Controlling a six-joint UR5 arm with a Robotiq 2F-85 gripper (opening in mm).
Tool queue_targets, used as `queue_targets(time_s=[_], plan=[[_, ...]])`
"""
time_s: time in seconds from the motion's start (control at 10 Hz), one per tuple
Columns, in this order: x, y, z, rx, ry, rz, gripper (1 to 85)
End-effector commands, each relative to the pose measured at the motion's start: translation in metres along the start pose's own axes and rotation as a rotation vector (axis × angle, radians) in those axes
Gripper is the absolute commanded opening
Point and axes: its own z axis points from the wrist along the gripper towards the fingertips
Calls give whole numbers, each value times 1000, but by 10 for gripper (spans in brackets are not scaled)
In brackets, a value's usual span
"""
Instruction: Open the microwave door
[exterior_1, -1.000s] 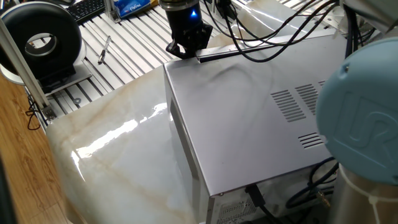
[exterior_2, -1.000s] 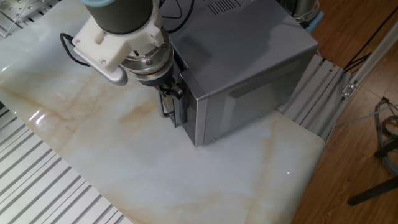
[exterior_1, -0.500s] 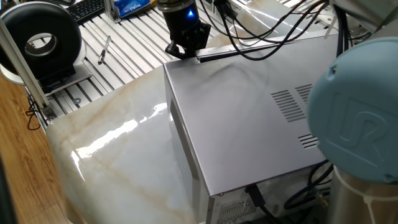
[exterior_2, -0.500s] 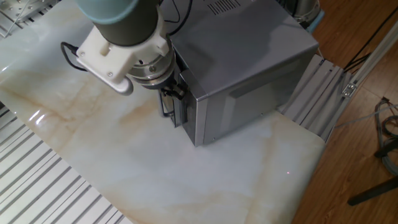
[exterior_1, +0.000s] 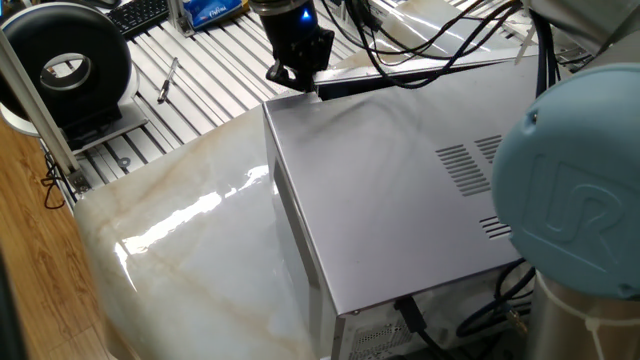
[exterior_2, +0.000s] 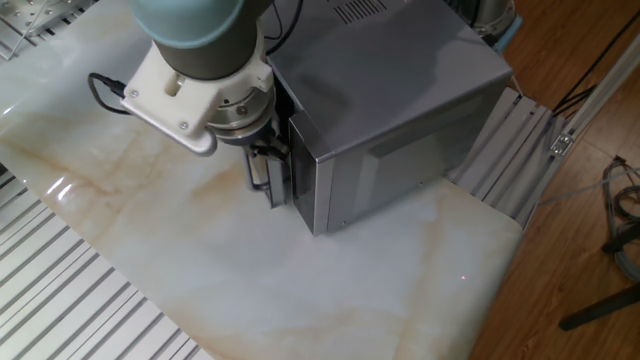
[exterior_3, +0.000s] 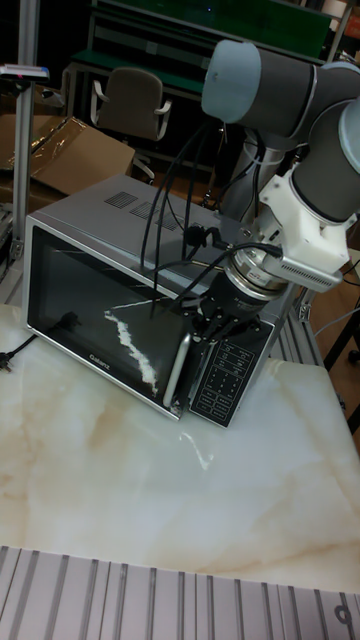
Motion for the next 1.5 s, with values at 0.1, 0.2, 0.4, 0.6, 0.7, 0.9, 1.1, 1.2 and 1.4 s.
queue_targets(time_s=[0.1,0.2,0.4,0.6,0.7,0.9,1.1,1.2,1.4], plan=[[-10,-8,-2,23,-36,-51,17],[-11,-8,-3,33,-37,-55,17],[-22,-13,-15,114,-68,-76,17],[-30,-21,-15,133,-98,-113,17],[-32,-19,-16,127,-106,-113,17],[-43,-12,-18,105,-154,-110,17],[-52,-19,-23,140,-193,-133,17],[-54,-17,-24,143,-200,-135,17],[-59,-14,-25,121,-225,-137,17]])
